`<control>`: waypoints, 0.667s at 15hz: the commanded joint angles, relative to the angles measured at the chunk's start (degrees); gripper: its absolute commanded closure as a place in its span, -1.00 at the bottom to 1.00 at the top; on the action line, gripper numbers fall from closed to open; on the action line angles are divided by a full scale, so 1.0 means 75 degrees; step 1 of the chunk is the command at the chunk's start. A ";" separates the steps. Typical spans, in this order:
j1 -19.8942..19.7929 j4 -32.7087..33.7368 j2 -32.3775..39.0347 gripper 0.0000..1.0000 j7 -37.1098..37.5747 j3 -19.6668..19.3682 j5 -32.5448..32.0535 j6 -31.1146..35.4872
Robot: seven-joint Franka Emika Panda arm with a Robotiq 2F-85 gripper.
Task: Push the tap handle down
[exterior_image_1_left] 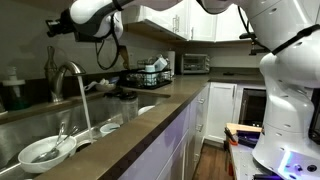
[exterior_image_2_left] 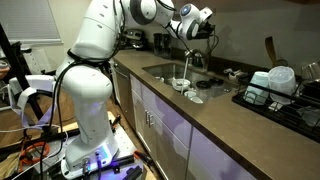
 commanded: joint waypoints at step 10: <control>-0.0007 0.1677 0.1173 0.93 0.0296 -0.0150 -0.0376 -0.1243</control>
